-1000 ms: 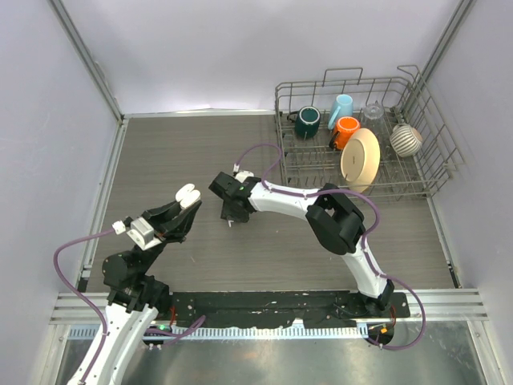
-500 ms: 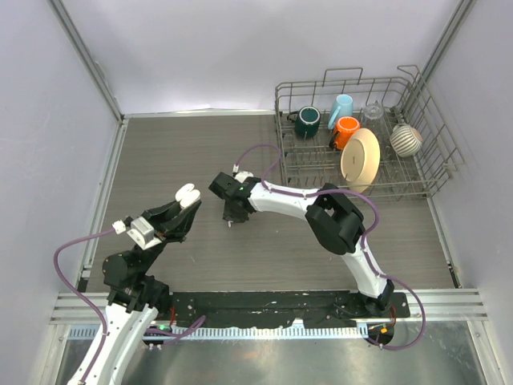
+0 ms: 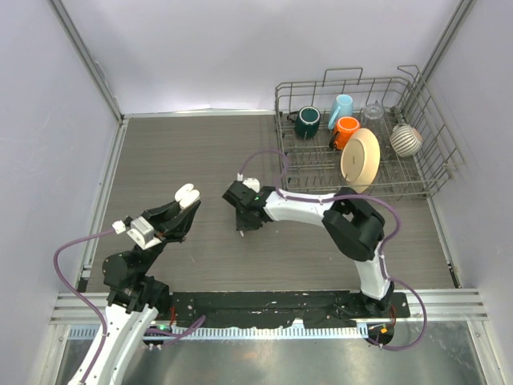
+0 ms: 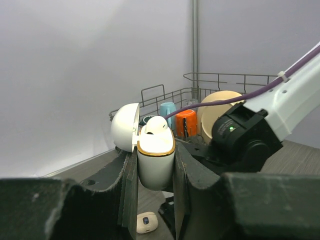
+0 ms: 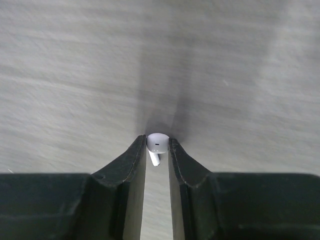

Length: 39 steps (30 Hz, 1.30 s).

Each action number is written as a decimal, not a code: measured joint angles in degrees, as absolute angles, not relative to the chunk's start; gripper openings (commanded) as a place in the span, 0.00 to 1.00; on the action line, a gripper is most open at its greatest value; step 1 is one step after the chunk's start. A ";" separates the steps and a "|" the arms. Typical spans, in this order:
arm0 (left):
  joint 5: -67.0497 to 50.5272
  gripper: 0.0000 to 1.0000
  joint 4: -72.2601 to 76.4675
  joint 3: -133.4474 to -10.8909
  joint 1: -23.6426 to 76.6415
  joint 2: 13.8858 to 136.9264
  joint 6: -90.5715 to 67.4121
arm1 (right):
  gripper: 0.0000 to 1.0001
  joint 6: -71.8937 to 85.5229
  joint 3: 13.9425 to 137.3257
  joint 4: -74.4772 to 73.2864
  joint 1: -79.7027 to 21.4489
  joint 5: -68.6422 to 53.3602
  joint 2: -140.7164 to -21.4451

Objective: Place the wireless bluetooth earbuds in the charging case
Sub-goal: Pick up the earbud from the center of the board.

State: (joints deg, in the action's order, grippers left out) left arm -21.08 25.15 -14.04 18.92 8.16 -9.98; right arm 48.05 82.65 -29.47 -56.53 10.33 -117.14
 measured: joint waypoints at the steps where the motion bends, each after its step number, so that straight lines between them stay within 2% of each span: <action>1: -20.97 0.00 25.06 -14.04 18.92 8.10 -9.98 | 0.01 47.27 80.03 -29.30 -56.60 10.13 -115.26; 3: -20.80 0.00 24.95 -14.04 18.92 7.97 -9.96 | 0.04 46.06 75.33 -28.62 -56.75 10.07 -111.83; 4: -20.71 0.00 24.93 -14.04 18.92 7.95 -9.93 | 0.11 45.41 73.01 -28.58 -56.86 10.24 -110.06; 8: -20.51 0.00 24.82 -14.04 18.92 7.97 -9.80 | 0.22 43.77 65.87 -27.29 -57.28 10.85 -104.75; 9: -20.51 0.00 24.82 -14.04 18.92 7.97 -9.78 | 0.25 43.64 65.14 -27.03 -57.32 10.85 -104.29; 11: -20.51 0.00 24.82 -14.04 18.92 7.97 -9.80 | 0.37 43.33 64.82 -26.57 -57.45 10.85 -104.07; 14: -20.51 0.00 24.75 -14.04 18.92 7.97 -9.78 | 0.40 43.03 64.64 -25.56 -57.60 10.72 -104.14; 15: -20.51 0.00 24.71 -14.04 18.92 7.97 -9.76 | 0.46 42.78 64.60 -25.26 -57.65 10.79 -104.14; 16: -20.49 0.00 24.64 -14.04 18.92 7.97 -9.76 | 0.47 42.61 64.60 -25.10 -57.69 10.85 -104.14; 23: -20.49 0.00 24.49 -14.04 18.92 7.97 -9.72 | 0.48 41.71 64.60 -24.29 -57.80 10.83 -104.16; 39: -20.49 0.00 24.47 -14.04 18.92 8.01 -9.72 | 0.27 40.77 65.69 -26.61 -57.91 12.56 -104.99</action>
State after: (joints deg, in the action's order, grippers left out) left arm -20.49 24.47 -14.04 18.92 8.01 -9.72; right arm 40.77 65.69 -26.61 -57.91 12.56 -104.99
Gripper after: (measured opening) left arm 0.297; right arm 0.317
